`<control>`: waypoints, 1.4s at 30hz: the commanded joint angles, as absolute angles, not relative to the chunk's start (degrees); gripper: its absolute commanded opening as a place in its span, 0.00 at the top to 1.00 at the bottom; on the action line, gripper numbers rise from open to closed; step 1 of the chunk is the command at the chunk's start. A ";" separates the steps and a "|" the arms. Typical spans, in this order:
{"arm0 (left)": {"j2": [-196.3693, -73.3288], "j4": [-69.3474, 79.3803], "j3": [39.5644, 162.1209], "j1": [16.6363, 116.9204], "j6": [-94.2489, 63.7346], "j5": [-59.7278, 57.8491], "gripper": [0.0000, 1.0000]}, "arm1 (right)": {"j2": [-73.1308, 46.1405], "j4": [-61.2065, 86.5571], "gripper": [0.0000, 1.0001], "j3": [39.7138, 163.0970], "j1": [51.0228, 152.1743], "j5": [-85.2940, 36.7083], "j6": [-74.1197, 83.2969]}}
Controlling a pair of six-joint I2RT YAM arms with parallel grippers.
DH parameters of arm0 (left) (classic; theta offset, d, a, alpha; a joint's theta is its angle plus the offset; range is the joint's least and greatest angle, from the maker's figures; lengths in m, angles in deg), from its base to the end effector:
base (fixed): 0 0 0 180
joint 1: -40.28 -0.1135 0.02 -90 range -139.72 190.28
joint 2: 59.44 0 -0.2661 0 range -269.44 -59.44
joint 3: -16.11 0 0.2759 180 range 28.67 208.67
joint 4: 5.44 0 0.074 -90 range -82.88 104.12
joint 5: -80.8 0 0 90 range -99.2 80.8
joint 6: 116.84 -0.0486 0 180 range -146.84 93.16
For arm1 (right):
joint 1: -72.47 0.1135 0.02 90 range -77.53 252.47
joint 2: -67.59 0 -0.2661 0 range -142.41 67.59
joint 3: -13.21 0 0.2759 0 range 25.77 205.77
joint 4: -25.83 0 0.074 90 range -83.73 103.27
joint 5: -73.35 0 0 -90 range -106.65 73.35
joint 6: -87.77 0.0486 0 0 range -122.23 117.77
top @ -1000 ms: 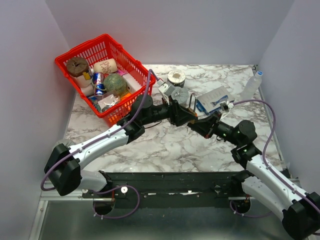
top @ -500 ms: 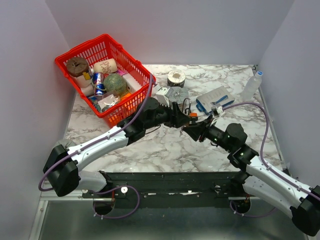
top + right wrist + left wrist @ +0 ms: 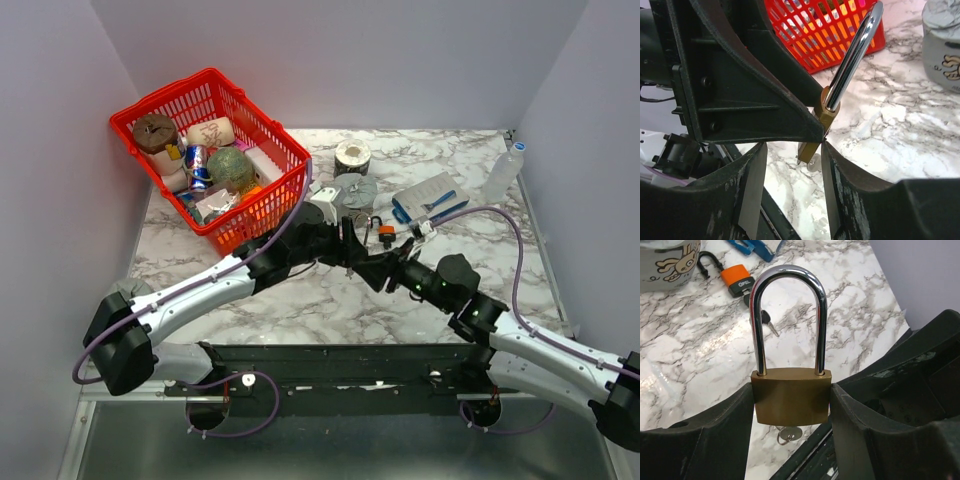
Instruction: Unlock with the key
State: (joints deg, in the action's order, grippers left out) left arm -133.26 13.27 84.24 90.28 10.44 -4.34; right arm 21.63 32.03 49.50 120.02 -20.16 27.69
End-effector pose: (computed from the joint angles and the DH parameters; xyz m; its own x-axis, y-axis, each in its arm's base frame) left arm 0.2102 -0.2569 0.2911 -0.7037 -0.1003 -0.7034 0.4860 0.6543 -0.5795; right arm 0.1526 0.1712 0.2510 -0.4233 0.2748 -0.8633 -0.6537 0.5671 0.5011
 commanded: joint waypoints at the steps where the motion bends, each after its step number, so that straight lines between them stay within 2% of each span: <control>1: -130.20 11.25 84.66 90.46 9.55 -8.76 1.00 | 20.65 31.91 0.46 49.59 124.15 -15.35 31.69; 5: -128.79 10.99 83.96 90.38 9.55 -11.22 1.00 | 21.70 29.27 0.48 48.01 125.21 -10.69 34.77; 9: -127.65 10.46 83.25 90.29 9.81 -11.92 1.00 | 25.30 25.40 0.40 46.69 125.21 -5.76 35.40; 12: -127.03 10.55 83.17 90.11 9.90 -12.89 1.00 | 25.49 26.53 0.40 46.08 125.29 -6.71 34.52; 21: -126.24 7.39 79.74 89.85 13.59 -12.45 1.00 | 16.09 40.23 0.50 47.47 127.58 -8.48 34.69; 27: -126.59 7.30 79.74 89.41 13.77 -11.14 1.00 | 9.50 43.15 0.54 49.68 129.69 -8.83 35.30; 35: -125.71 7.38 79.65 89.32 13.59 -11.05 1.00 | 7.03 44.73 0.59 50.47 129.78 -7.42 34.95; 42: -125.54 7.38 79.65 89.23 13.68 -10.87 1.00 | 4.04 45.88 0.72 51.26 129.69 -6.81 34.95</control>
State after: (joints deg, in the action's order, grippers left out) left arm -127.87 12.38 79.00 89.47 13.08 -11.33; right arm 5.63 43.03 49.34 129.42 -9.49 35.29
